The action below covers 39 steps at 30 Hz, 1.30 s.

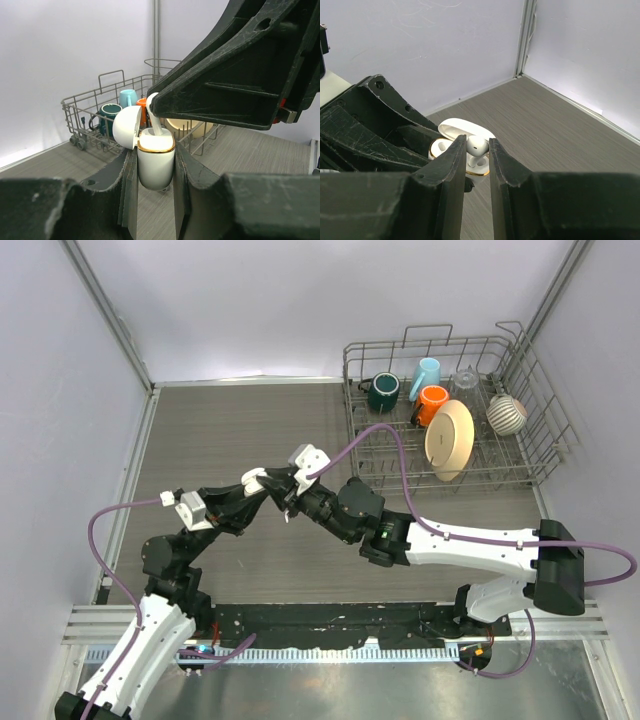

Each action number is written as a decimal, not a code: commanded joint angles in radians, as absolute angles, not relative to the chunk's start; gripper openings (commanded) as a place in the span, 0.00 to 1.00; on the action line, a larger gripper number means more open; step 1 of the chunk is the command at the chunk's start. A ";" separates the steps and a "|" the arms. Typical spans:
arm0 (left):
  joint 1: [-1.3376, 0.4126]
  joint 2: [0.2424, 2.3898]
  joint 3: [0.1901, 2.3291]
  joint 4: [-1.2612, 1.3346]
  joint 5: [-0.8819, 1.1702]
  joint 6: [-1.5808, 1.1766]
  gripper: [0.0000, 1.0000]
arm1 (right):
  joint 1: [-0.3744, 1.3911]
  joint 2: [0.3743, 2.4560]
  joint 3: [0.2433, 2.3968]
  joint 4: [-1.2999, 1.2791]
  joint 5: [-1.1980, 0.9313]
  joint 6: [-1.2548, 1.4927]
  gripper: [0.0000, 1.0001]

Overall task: Insert the wireless bluetooth earbuds into the charging case
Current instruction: Place the earbud in the charging case.

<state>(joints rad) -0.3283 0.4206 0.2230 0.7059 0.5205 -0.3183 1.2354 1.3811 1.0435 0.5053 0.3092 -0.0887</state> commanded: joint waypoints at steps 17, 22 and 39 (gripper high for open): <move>-0.333 0.405 0.235 0.828 0.502 -0.333 0.00 | 1.232 1.373 1.043 0.471 0.328 -0.107 0.01; -0.331 0.394 0.235 0.818 0.473 -0.324 0.00 | 1.232 1.359 1.046 0.396 0.267 -0.092 0.01; -0.333 0.393 0.227 0.821 0.460 -0.322 0.00 | 1.232 1.356 1.066 0.334 0.195 -0.051 0.12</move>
<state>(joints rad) -0.3328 0.4026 0.2096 0.7059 0.5049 -0.3332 1.2247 1.3651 1.0435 0.4118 0.2344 -0.0902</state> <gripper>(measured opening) 0.296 0.275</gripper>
